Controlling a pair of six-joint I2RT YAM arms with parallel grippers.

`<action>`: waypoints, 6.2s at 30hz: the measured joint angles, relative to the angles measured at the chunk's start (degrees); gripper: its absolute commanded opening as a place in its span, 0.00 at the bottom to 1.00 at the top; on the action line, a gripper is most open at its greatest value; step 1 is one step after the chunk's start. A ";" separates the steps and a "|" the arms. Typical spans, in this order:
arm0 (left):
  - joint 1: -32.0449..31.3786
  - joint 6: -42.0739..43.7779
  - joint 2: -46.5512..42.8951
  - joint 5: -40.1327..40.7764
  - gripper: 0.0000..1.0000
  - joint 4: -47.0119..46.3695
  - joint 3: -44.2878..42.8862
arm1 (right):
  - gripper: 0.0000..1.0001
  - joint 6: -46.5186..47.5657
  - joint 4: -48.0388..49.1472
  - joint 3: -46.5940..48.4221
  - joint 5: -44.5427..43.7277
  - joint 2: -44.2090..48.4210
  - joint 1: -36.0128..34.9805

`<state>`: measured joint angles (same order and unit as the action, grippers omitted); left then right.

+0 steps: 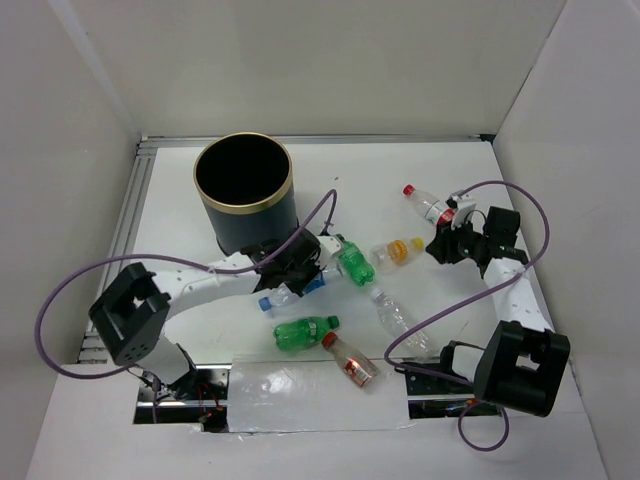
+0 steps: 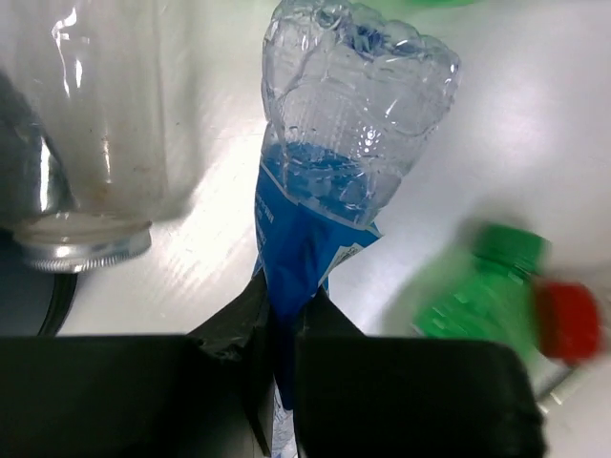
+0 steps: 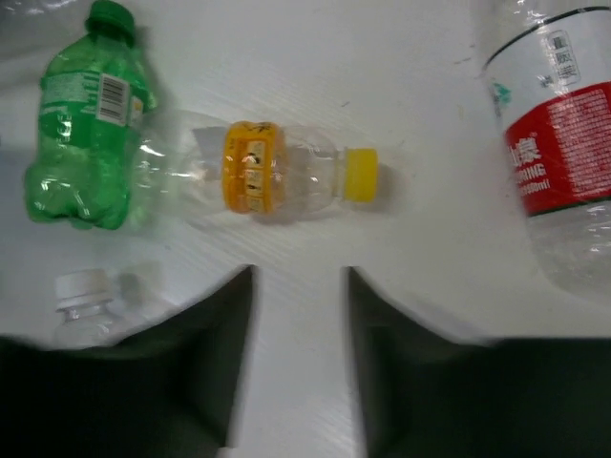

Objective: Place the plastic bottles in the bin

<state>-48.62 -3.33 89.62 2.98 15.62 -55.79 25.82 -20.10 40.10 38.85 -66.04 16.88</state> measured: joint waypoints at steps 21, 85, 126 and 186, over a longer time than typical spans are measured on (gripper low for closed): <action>19.02 -6.12 -6.01 17.44 0.02 3.21 -41.16 | 1.00 56.19 -5.86 7.34 9.66 -18.71 -12.96; -16.44 -1.25 3.76 0.13 0.14 9.46 0.63 | 0.47 -20.02 1.55 87.84 1.84 -53.40 -22.56; 14.29 -4.33 -17.40 11.10 0.97 0.46 -22.29 | 0.00 20.26 -31.01 60.57 -0.87 -50.88 -9.97; -18.36 -94.68 8.39 -13.53 0.26 2.82 -0.57 | 1.00 -13.62 -3.93 33.24 5.70 -18.03 -13.42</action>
<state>-66.98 -98.02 98.02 -10.55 18.44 -56.36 12.21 -24.03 73.34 44.56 -84.07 3.46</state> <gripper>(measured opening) 0.473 0.999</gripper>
